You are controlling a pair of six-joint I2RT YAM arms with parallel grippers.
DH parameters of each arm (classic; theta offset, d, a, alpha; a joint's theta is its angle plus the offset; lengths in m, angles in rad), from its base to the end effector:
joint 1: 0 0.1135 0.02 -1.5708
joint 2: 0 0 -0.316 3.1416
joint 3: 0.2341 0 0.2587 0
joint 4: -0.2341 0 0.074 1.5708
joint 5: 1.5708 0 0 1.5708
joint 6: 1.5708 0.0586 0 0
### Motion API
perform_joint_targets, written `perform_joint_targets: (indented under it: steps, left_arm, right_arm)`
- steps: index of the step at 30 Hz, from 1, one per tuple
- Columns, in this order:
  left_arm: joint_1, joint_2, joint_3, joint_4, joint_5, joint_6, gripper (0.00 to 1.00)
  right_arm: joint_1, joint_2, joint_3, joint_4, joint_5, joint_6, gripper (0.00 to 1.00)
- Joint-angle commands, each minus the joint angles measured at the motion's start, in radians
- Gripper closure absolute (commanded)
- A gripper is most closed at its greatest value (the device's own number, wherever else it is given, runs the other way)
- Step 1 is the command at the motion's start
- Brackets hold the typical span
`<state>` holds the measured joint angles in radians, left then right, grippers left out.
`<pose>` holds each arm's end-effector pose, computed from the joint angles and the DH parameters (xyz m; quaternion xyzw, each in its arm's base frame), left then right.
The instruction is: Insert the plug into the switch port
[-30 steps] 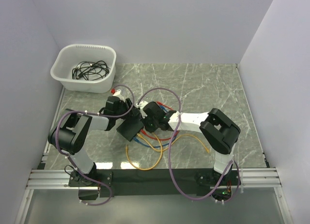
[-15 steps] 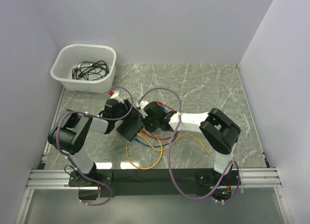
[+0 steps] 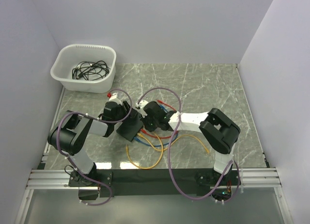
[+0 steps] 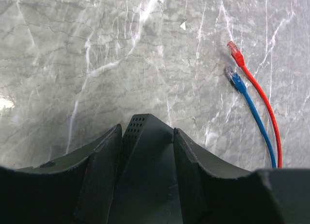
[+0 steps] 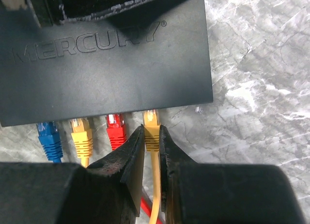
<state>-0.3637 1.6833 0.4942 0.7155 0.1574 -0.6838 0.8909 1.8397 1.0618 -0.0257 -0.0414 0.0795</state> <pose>0.2979 -0.1232 0.1562 -0.0951 0.8463 -0.3181 0.4166 0.2605 0.3261 0.1889 -0.3730 0.8488 0.1915 0.3220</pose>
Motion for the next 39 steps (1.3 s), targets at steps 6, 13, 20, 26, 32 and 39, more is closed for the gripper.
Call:
perform_joint_targets:
  steps: [6, 13, 20, 26, 32, 39]
  left_arm:
    - [-0.104, 0.049, -0.082, -0.211, 0.103, -0.071, 0.47]
    - [-0.142, 0.058, -0.071, -0.205, 0.097, -0.088, 0.47]
    - [-0.149, 0.046, -0.06, -0.249, 0.054, -0.095, 0.48]
    - [-0.149, 0.038, -0.005, -0.352, -0.05, -0.088, 0.48]
    - [-0.129, 0.055, 0.056, -0.432, -0.147, -0.092, 0.48]
    - [-0.074, 0.062, 0.124, -0.465, -0.137, -0.068, 0.48]
  right_arm:
    - [-0.012, 0.038, 0.178, 0.355, -0.012, 0.008, 1.0]
    - [-0.009, 0.073, 0.242, 0.34, -0.051, -0.017, 1.0]
    - [0.013, 0.067, 0.242, 0.276, -0.034, -0.034, 0.97]
    - [0.017, 0.046, 0.224, 0.127, 0.086, -0.026, 0.58]
    - [0.02, -0.01, 0.149, -0.012, 0.186, 0.009, 0.51]
    - [0.029, -0.066, 0.066, -0.128, 0.241, 0.094, 0.48]
